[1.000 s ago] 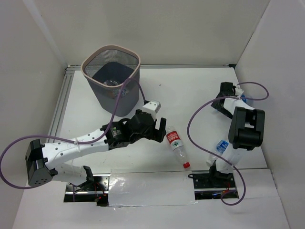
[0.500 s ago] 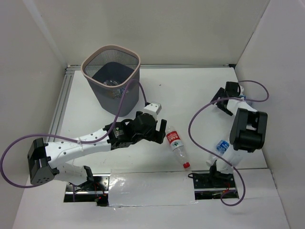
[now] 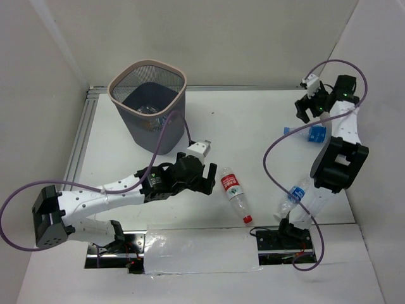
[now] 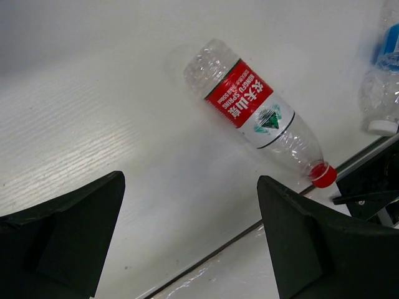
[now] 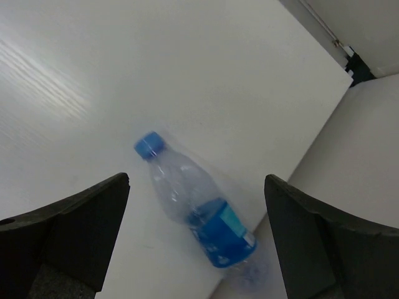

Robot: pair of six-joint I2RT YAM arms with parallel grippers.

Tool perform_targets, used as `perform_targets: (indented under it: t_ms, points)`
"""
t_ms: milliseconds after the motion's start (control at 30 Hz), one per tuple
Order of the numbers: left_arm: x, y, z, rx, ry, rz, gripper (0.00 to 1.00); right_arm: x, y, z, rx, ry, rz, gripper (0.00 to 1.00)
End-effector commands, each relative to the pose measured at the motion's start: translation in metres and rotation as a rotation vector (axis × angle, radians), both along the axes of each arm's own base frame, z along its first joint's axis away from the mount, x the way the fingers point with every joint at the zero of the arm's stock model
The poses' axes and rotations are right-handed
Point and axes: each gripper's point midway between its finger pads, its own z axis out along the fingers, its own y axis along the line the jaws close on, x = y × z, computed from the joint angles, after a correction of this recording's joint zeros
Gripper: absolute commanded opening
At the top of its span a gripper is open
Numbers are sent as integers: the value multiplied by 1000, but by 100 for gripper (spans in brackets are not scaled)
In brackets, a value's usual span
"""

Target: Put the plastic bottles in the bin

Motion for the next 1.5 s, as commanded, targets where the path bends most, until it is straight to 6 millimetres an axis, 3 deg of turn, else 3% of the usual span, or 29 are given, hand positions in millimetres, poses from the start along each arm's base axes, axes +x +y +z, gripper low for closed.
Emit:
perform_targets:
  t_ms: [0,133,467,633,867,1200,1267,1367,1400,1467]
  points:
    - [-2,6,18,-98,-30,40,100,-32,-13,-21,-102,72,298,95]
    - [-8,16,7,-122,-8,64,100,-25,-28,-18,-230,33,321,96]
    - [-16,39,-3,-142,-23,84,100,-6,-46,-65,-391,105,383,96]
    - [-20,39,-11,-143,8,80,100,6,-57,-89,-432,153,397,96]
    - [-20,33,-16,-138,24,78,100,-2,-71,-134,-473,280,442,96]
    - [-15,15,-7,-140,30,56,100,4,-90,-172,-535,332,413,95]
    - [-15,13,-5,-137,30,44,100,2,-89,-177,-524,347,418,92]
    - [-15,12,-9,-128,35,44,100,-10,-79,-187,-487,400,449,77]
    - [-14,10,-5,-136,31,44,100,-11,-78,-185,-483,406,451,62]
    - [-15,8,-3,-147,32,36,100,-14,-68,-178,-462,400,470,48]
